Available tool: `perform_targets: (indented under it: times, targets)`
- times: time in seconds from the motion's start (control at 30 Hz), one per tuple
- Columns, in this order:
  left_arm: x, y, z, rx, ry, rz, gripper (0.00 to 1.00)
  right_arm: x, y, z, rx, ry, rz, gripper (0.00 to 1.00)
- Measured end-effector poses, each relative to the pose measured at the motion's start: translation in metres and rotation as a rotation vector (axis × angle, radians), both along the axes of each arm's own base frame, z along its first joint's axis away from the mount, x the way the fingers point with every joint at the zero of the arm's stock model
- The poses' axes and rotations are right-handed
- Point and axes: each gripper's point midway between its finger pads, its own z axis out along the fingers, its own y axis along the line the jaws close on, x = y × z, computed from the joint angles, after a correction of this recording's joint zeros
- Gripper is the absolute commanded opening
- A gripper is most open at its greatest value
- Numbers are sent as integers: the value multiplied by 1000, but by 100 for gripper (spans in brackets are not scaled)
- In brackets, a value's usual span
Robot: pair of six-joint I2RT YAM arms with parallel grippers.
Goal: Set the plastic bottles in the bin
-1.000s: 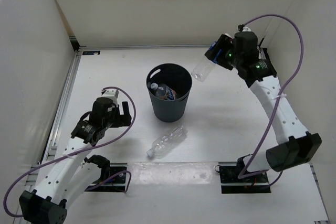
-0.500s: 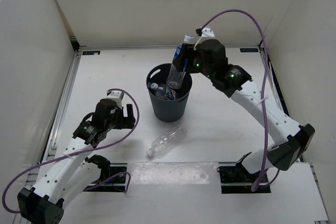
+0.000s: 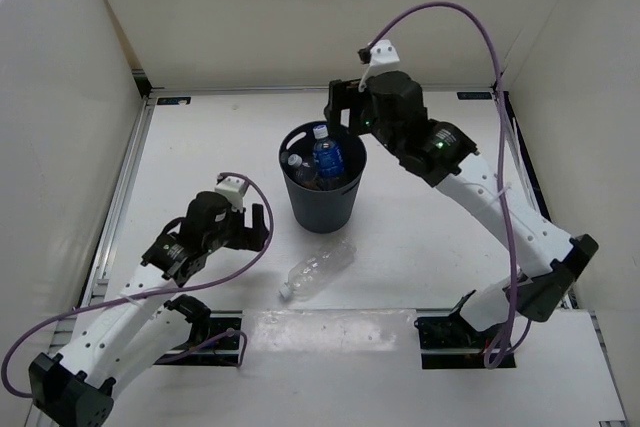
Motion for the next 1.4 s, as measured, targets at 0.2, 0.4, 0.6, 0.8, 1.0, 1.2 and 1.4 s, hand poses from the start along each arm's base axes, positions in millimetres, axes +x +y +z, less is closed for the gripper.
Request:
perform_targets:
  times: [0.2, 0.4, 0.6, 0.8, 1.0, 1.2, 1.4]
  targets:
    - [-5, -25, 3, -34, -29, -126, 99, 8, -57, 30, 106, -35, -100, 90]
    - [-13, -61, 0, -48, -44, -288, 99, -28, -103, 34, 172, -74, -141, 90]
    - [-27, -98, -14, -34, -25, -434, 99, -54, -114, 18, 166, -56, -125, 90]
    - [-45, -127, -34, 6, 27, -557, 99, -63, -134, -2, 146, -12, -163, 90]
    - [-55, -140, -44, 19, 48, -610, 99, -74, -148, -2, 162, -5, -184, 90]
    - [-63, -152, -57, 23, 77, -635, 99, -89, -159, -8, 166, 11, -192, 90]
    - [-72, -159, -84, 69, 142, -648, 92, -95, -177, -15, 155, 34, -231, 90]
